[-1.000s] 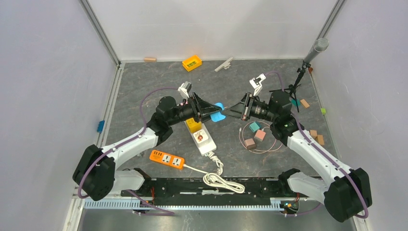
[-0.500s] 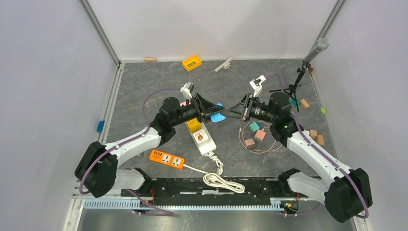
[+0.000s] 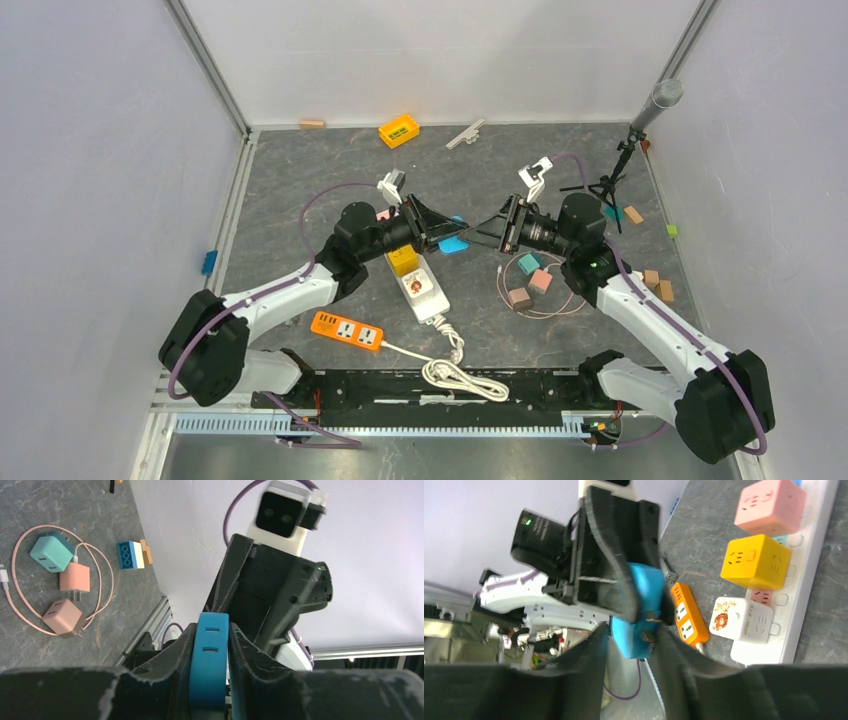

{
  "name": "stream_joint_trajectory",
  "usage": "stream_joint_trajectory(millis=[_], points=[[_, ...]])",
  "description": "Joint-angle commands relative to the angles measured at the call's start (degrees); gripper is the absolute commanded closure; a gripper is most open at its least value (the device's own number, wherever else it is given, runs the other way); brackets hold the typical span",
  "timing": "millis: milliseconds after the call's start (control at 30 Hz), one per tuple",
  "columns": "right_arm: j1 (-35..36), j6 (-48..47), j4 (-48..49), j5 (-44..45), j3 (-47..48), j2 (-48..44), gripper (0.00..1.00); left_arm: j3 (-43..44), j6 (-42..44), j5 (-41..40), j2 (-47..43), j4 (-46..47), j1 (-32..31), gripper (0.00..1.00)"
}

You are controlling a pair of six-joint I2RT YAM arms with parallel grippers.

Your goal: Insert the plug

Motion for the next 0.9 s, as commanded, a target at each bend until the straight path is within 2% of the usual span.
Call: stream_joint_trajectory(millis=[0, 67, 100, 167, 267, 567, 700, 867], points=[[1.04, -1.32, 3.35, 0.58, -0.05, -0.81, 0.36, 1.18, -1.82, 0.71, -0.40, 2.58, -1.93, 0.98], [1.05, -1.17, 3.87, 0.71, 0.07, -1.04, 0.17, 0.78, -1.39, 0.56, -1.00, 2.59, -1.96, 0.98], [1.04, -1.03, 4.22, 0.81, 0.13, -1.14, 0.11, 0.78, -1.04, 0.68, -1.32, 2.70, -1.93, 0.98], [1.04, -1.01, 4.29, 0.92, 0.56, -1.20, 0.06, 0.76, -0.40, 1.03, -1.92, 2.73, -1.85, 0.98], [0.92, -0.76, 4.29, 1.09, 0.84, -1.38, 0.02, 0.33, -0.14, 0.81, -3.00, 3.67, -1.76, 0.98], [0.94, 1.31, 4.53, 1.64, -0.02, -2.01, 0.02, -0.37, -0.89, 2.24, -5.89, 9.06, -1.76, 0.98], [0.96, 2.17, 5.33, 0.78, -0.38, -1.30, 0.15, -0.46, -1.36, 2.89, -7.37, 10.11, -1.76, 0.98], [0.92, 3.66, 7.38, 0.18, -1.81, -0.83, 0.43, -0.50, -1.85, 3.93, -8.35, 11.15, -1.84, 0.98]])
